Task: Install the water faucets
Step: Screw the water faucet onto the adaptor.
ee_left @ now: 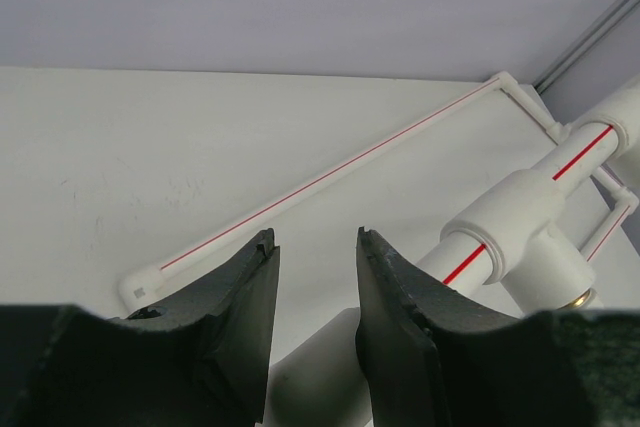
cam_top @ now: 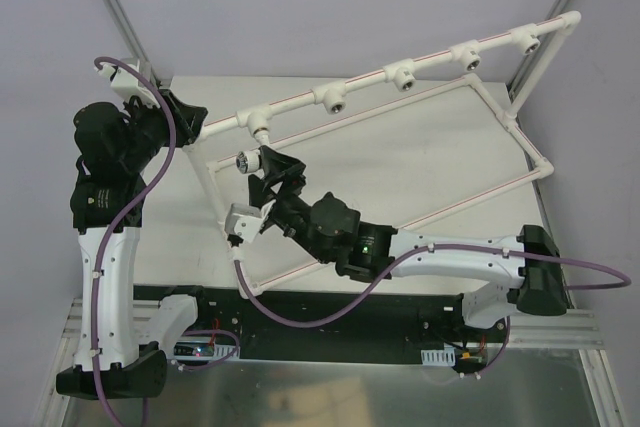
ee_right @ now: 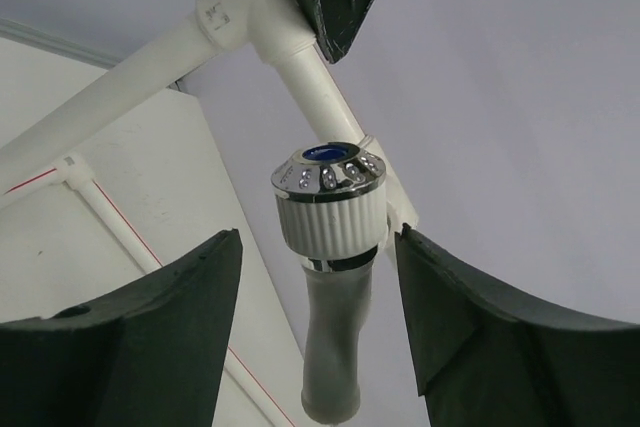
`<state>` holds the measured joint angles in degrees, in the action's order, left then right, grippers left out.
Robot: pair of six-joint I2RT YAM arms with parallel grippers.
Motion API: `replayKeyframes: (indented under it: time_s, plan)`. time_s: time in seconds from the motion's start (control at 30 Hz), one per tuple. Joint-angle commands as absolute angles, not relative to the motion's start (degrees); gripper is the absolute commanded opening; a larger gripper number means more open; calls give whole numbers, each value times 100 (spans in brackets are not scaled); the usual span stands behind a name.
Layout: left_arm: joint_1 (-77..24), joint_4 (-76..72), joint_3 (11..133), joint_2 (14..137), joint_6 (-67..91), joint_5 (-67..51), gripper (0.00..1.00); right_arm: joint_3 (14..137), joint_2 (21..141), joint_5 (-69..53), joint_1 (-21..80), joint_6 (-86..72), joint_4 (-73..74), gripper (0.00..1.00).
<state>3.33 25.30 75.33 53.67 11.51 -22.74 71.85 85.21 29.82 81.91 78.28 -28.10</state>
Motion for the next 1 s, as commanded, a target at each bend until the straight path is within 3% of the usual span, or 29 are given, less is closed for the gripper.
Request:
replayKeyframes:
  time_s: [0.0,0.1,0.23,0.4,0.97]
  plan:
    - [211,4175,7119,5607,896,-2593,38,7497,8648,3313,8104,7981,-3260,62]
    - [211,4175,7119,5607,888,-2593,39,7506,8631,3410,8077,7525,-3296,47]
    - [211,4175,7137,5642,897,-2602,39,7410,8587,3506,7989,6629,-3392,19]
    - [211,4175,7128,5660,914,-2602,39,7409,8613,3884,7937,5312,-3367,1]
    - [211,4175,7128,5651,905,-2619,39,6970,8473,4667,7664,12,-3007,0]
